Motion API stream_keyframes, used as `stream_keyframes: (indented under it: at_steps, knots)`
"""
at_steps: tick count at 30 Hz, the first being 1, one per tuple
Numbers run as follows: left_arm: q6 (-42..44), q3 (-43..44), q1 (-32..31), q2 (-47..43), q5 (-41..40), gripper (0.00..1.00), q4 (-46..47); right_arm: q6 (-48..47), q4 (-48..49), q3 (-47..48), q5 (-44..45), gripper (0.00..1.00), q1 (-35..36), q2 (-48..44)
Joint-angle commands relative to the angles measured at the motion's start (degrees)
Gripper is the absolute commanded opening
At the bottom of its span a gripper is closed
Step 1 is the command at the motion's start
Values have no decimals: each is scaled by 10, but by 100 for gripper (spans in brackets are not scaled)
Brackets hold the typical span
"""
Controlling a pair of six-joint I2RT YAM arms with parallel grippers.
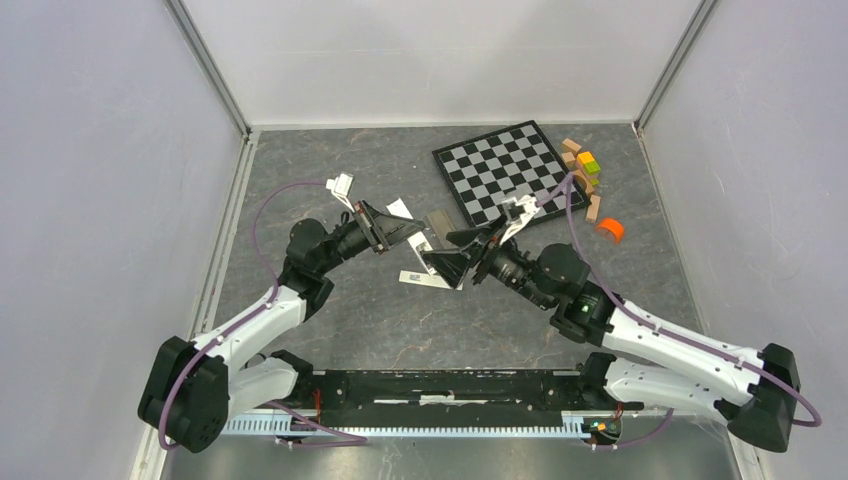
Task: Load the batteries into the remote control
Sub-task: Load the battery into the remote control.
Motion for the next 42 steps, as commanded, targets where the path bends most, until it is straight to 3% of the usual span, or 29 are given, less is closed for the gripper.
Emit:
stream_keyframes:
  at_steps: [1,5,15,19,32,42]
  knots:
    - [31,24,-2,-13,-27,2,66,88,-23,21,87,91,0,-31]
    - [29,33,-2,-11,-41,2,89,177,-81,20,136,98,1,-28]
    - [20,44,-2,-13,-70,2,108,318,-18,27,69,96,-5,36]
    - [19,46,-2,-15,-68,2,114,356,21,32,29,93,-12,71]
    - [22,37,-2,-17,-61,2,114,410,95,19,13,96,-31,105]
    - [23,30,-2,-13,-44,2,131,450,128,18,-19,80,-54,132]
